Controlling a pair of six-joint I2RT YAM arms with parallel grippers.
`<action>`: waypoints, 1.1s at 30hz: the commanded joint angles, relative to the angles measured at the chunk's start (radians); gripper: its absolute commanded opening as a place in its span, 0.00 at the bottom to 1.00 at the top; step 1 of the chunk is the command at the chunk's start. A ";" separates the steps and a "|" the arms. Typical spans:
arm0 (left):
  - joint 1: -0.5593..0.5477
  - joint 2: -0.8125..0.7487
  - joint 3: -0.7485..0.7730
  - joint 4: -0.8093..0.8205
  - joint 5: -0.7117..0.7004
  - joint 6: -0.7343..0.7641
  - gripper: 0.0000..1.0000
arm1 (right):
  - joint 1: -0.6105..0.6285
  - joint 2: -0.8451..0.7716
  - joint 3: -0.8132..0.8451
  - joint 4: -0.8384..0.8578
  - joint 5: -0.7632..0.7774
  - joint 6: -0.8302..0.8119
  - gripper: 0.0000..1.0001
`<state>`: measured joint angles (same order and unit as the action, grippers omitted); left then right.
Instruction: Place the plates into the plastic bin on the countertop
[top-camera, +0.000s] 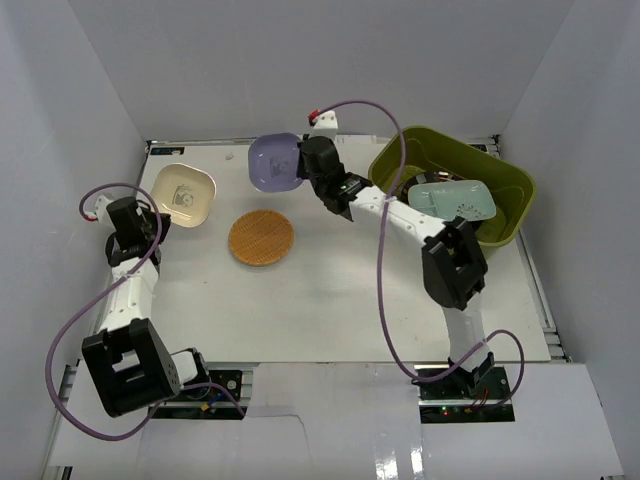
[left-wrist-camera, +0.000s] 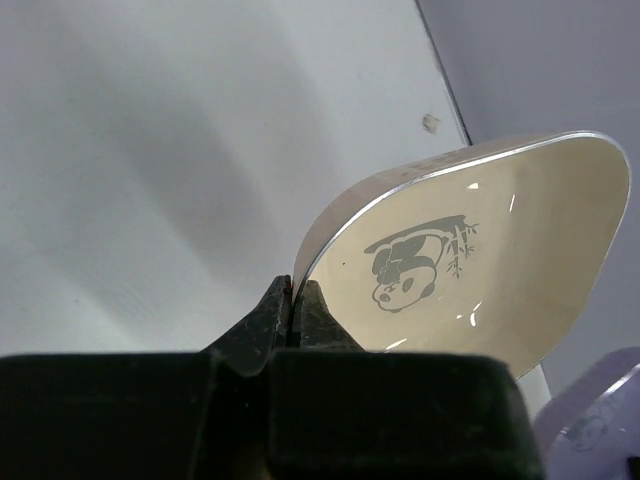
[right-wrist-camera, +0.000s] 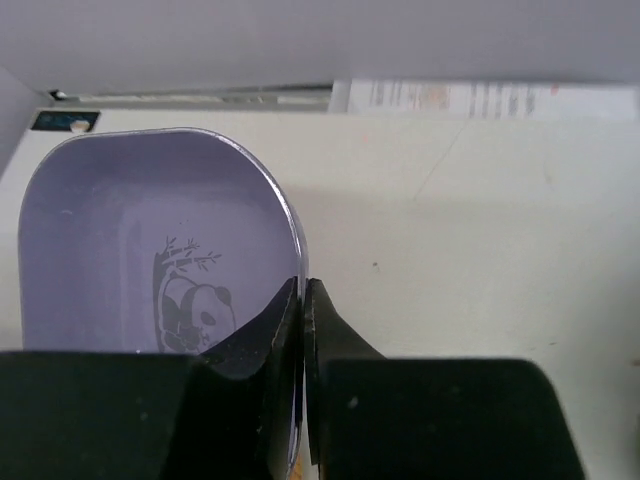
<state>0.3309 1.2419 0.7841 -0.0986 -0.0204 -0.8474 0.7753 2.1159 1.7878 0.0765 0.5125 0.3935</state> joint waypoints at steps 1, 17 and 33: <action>-0.010 -0.081 -0.022 0.051 0.134 -0.027 0.00 | -0.037 -0.215 -0.045 0.106 0.099 -0.189 0.08; -0.729 0.026 0.262 0.054 0.036 0.050 0.00 | -0.741 -0.751 -0.620 -0.234 -0.155 -0.159 0.08; -1.122 0.560 0.944 -0.087 -0.138 0.137 0.00 | -0.887 -0.789 -0.733 -0.224 -0.350 -0.030 0.65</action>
<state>-0.7769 1.7683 1.6344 -0.1535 -0.1043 -0.7223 -0.1024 1.3891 1.0111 -0.1837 0.2432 0.3305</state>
